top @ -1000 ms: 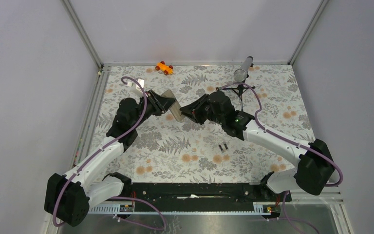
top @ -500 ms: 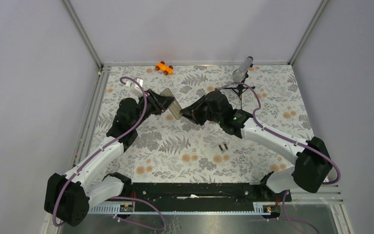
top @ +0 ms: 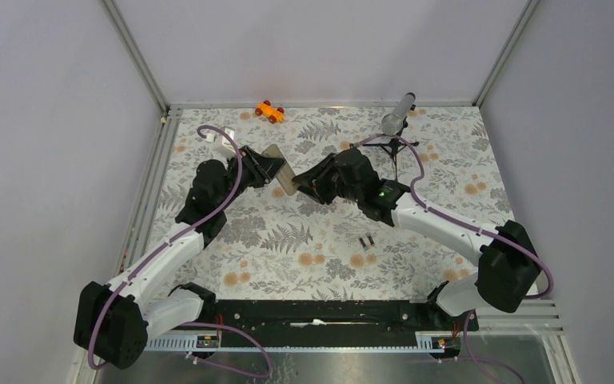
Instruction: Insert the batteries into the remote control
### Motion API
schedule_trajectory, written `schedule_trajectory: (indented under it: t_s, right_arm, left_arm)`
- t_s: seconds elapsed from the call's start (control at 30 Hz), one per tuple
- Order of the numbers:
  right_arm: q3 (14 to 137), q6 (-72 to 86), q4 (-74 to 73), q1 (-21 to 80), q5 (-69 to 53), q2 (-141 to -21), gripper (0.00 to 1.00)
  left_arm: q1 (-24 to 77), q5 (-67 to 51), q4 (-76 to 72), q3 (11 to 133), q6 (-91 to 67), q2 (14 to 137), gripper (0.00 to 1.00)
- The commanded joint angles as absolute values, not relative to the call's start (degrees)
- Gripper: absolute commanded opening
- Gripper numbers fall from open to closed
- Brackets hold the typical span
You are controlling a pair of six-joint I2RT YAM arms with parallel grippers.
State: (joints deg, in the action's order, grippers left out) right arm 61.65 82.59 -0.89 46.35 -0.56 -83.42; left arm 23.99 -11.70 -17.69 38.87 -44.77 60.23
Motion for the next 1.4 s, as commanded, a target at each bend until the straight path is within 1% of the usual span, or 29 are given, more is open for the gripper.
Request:
schedule_trajectory:
  t_s: [0.0,0.07,0.13,0.2,0.23,0.3,0.37,0.4,0.5,0.57,0.63,0.73,0.8,0.83,0.9,0.97,1.0,1.03,1.1,1.13,1.23,1.3,1.37]
  right_arm:
    - [58.2,78.3,5.6,46.4,2.2,-79.7,0.51]
    - [55.2,76.1,6.0,46.4,2.5,-76.6,0.68]
    - [52.5,73.4,7.1,46.4,2.0,-73.2,0.81]
    - [50.1,71.4,10.1,46.4,0.6,-70.1,0.89]
    - [48.7,70.5,13.1,46.4,-0.5,-68.8,0.92]
    - [46.7,69.1,21.0,46.4,-3.3,-67.0,0.94]
    - [45.0,67.8,31.6,46.4,-5.7,-66.8,0.95]
    - [45.5,67.8,34.2,46.4,-6.8,-67.3,0.95]
    - [49.3,66.4,32.1,46.4,-9.9,-69.5,0.95]
    - [49.6,67.2,33.7,46.6,-11.0,-70.6,0.94]
    - [49.1,68.5,36.5,46.7,-11.0,-71.4,0.89]
    - [48.7,68.5,40.6,46.7,-11.7,-71.7,0.72]
    - [48.1,68.5,43.4,46.7,-11.8,-71.4,0.60]
    - [48.0,68.5,43.9,46.8,-11.4,-71.1,0.56]
    - [47.8,68.3,44.2,46.7,-10.8,-70.5,0.44]
    - [47.9,68.1,43.8,46.8,-10.9,-70.2,0.31]
    - [48.0,68.1,43.7,46.8,-11.2,-70.3,0.24]
    - [48.2,67.9,43.4,46.7,-11.8,-70.3,0.17]
    - [48.6,67.5,41.6,46.7,-12.8,-70.0,0.07]
    - [48.6,66.8,41.2,46.7,-13.2,-69.6,0.05]
    - [48.2,63.4,36.8,46.5,-14.1,-66.8,0.02]
    - [48.2,61.4,34.1,46.3,-15.3,-64.8,0.01]
    - [48.6,60.3,32.9,46.0,-17.4,-63.5,0.01]
  left_arm:
    - [24.3,-14.6,-20.5,42.5,-46.4,59.9,0.00]
    - [23.3,-15.8,-17.1,45.1,-47.6,59.7,0.00]
    - [21.7,-18.7,-15.0,47.1,-49.2,59.5,0.00]
    - [20.1,-22.3,-15.0,48.0,-52.1,59.4,0.00]
    - [19.5,-24.1,-15.2,48.4,-53.5,59.3,0.00]
    - [18.9,-27.2,-16.0,48.8,-57.2,59.4,0.00]
    - [18.9,-29.2,-17.8,48.3,-61.3,59.3,0.00]
    - [18.9,-30.0,-19.6,47.6,-63.6,59.1,0.00]
    - [18.8,-30.2,-25.4,45.4,-70.6,58.1,0.00]
    - [18.8,-29.7,-29.3,44.6,-74.2,57.9,0.00]
    - [18.9,-29.7,-32.8,43.9,-76.9,58.0,0.00]
    - [18.9,-29.8,-35.5,43.1,-79.4,58.0,0.00]
    - [18.9,-30.1,-33.4,43.3,-78.9,57.6,0.04]
    - [18.9,-30.2,-32.6,43.1,-78.7,57.3,0.07]
    - [18.9,-30.3,-32.2,42.4,-78.5,56.7,0.14]
    - [18.9,-30.2,-31.6,41.7,-78.6,56.1,0.23]
    - [18.9,-30.2,-31.4,41.5,-78.6,55.9,0.29]
    - [18.9,-30.4,-31.4,41.4,-78.6,55.7,0.38]
    - [18.9,-32.2,-30.9,42.0,-77.5,55.5,0.57]
    - [18.6,-33.8,-29.9,43.0,-75.9,55.6,0.66]
    - [16.6,-42.7,-22.1,48.0,-69.3,57.0,0.82]
    - [15.2,-48.9,-19.2,50.0,-66.4,57.8,0.86]
    - [14.5,-55.7,-16.1,52.4,-63.5,59.6,0.87]
